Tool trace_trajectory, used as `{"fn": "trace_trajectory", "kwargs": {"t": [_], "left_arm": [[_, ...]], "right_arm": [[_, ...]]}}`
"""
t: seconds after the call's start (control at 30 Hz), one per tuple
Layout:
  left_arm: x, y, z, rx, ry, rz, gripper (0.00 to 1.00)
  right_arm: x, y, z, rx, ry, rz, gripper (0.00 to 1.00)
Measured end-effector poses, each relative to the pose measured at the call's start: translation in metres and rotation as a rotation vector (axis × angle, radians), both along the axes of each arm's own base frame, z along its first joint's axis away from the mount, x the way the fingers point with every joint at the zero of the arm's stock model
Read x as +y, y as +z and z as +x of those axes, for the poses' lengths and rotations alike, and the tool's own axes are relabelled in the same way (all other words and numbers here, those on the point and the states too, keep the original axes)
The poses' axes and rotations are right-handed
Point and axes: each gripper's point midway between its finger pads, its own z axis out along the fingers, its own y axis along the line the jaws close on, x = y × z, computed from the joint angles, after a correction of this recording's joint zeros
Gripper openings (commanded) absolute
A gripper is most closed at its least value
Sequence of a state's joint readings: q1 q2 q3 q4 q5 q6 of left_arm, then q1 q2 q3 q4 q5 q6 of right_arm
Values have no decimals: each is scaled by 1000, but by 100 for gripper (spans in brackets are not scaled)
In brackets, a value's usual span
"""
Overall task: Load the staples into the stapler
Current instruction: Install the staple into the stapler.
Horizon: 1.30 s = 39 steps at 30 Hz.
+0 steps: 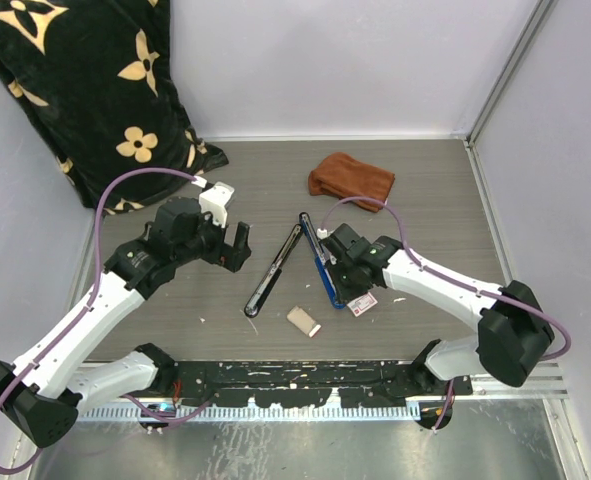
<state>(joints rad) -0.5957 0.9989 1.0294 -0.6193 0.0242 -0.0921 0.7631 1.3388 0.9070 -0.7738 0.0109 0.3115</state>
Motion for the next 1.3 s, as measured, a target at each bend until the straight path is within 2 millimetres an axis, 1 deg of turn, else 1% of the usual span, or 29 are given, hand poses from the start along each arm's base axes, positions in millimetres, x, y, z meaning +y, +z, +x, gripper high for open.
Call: {"fn": "trace_trajectory", "kwargs": {"t": [0.27, 0.77, 1.3], "left_arm": [[-1, 1, -2, -2, -8, -5, 100], [-2, 1, -2, -3, -9, -4, 100], [-2, 1, -2, -2, -9, -4, 100]], "right_arm": [[0, -5, 9, 24, 5, -32, 19], [-2, -17, 8, 82, -5, -46, 19], [-6, -19, 11, 89, -25, -47, 19]]}}
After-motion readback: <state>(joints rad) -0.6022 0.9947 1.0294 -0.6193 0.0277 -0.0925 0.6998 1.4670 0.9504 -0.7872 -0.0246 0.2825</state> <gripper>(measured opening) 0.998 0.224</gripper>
